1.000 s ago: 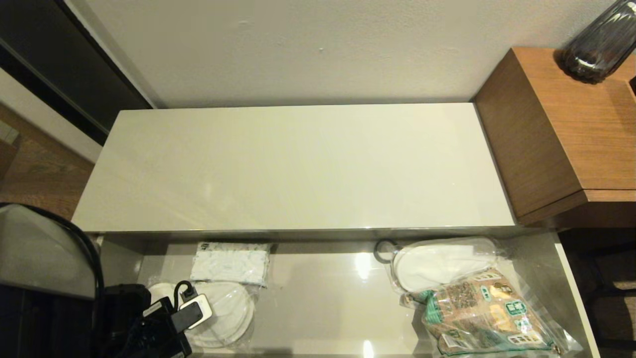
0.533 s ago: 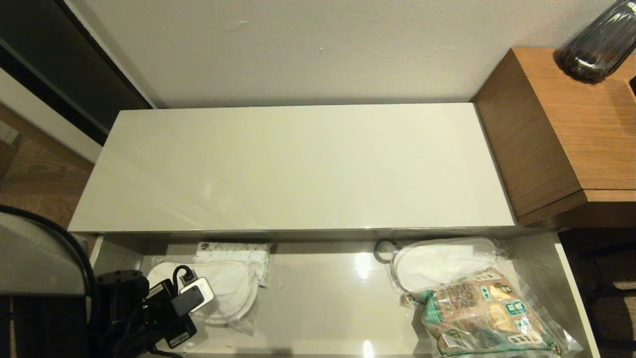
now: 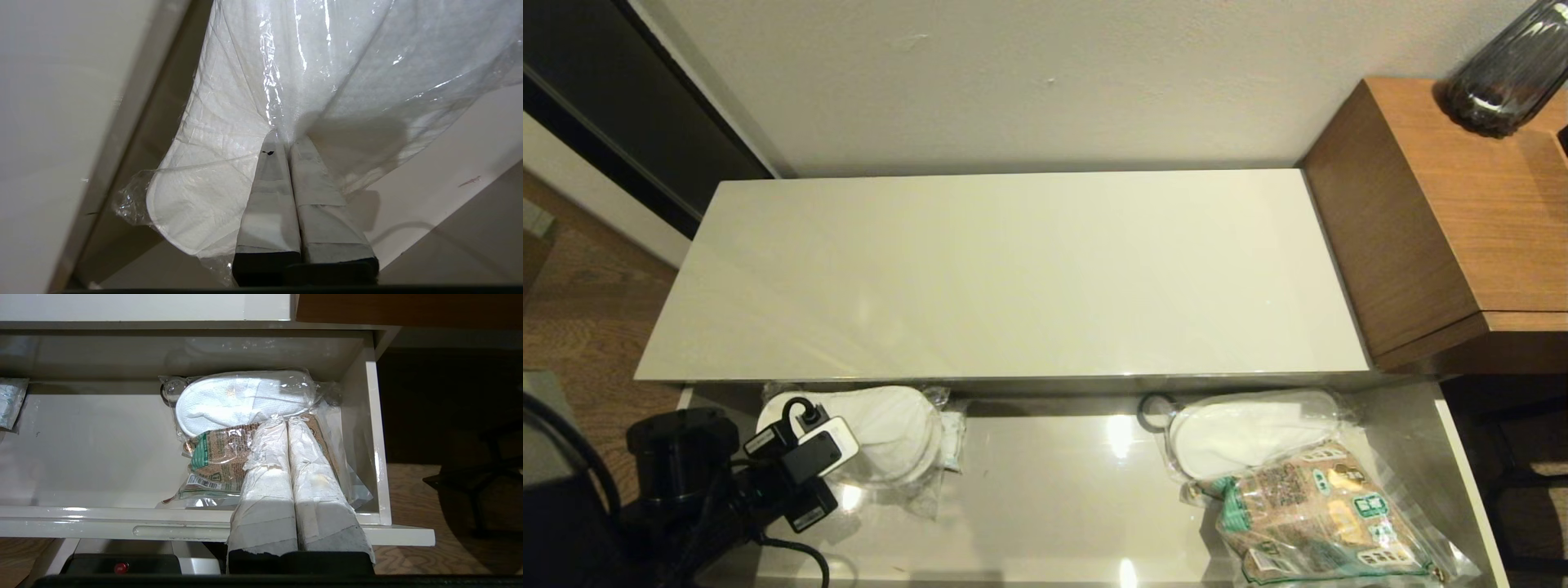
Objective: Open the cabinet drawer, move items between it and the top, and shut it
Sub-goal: Place the disposable slippers on the table
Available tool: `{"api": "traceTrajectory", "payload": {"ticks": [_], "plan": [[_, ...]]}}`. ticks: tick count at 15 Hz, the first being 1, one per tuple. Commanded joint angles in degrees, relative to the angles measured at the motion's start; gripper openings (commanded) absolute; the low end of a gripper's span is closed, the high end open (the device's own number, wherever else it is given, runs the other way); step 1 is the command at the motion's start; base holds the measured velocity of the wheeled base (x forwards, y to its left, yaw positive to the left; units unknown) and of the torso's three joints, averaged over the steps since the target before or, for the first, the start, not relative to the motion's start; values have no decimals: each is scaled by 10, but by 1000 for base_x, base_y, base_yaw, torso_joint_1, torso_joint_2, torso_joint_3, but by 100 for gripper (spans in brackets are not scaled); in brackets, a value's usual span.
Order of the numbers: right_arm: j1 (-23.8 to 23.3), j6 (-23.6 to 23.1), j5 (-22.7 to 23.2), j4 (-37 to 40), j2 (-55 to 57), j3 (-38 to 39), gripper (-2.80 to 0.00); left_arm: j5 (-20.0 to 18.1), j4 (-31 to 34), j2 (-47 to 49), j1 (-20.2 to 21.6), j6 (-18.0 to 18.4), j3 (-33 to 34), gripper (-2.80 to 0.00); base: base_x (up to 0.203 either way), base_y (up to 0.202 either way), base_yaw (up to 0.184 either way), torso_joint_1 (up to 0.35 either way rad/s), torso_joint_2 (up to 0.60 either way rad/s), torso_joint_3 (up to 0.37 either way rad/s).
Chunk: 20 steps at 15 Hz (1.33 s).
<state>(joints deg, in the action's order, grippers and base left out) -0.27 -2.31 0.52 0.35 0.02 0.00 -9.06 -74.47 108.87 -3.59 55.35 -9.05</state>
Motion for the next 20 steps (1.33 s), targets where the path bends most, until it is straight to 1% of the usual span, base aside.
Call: {"api": "traceTrajectory", "payload": {"ticks": [1,2,4,6,7,8,9,11,14,17,20], "plan": [[0,-1,0,0,0,0,-280,-2,161,-134,2,3,-43,-280,0,0,0,0,0,0],[0,-1,0,0,0,0,-280,-3,251,-190,1,3,-67,-280,0,0,0,0,0,0],[0,-1,0,0,0,0,-280,-9,477,-309,0,3,-132,-280,0,0,0,0,0,0],[0,0,0,1,0,0,-280,-20,665,-402,-2,2,-201,-280,0,0,0,0,0,0],[0,-1,1,1,0,0,-280,-29,737,-436,-3,0,-237,-280,0,0,0,0,0,0],[0,-1,0,1,0,0,-280,-38,773,-450,-4,-2,-263,-280,0,0,0,0,0,0],[0,-1,1,1,0,0,-280,-44,789,-450,-6,-6,-283,-280,0,0,0,0,0,0],[0,0,0,0,0,0,-280,-45,794,-436,-16,-25,-308,-280,0,0,0,0,0,0],[0,-1,1,0,0,0,-280,-33,791,-377,-42,-52,-374,-280,0,0,0,0,0,0],[0,-1,0,0,0,0,-280,-3,786,-279,-61,-80,-462,-280,0,0,0,0,0,0],[0,-1,0,1,0,0,-280,53,783,-149,-73,-119,-592,-280,0,0,0,0,0,0]]}}
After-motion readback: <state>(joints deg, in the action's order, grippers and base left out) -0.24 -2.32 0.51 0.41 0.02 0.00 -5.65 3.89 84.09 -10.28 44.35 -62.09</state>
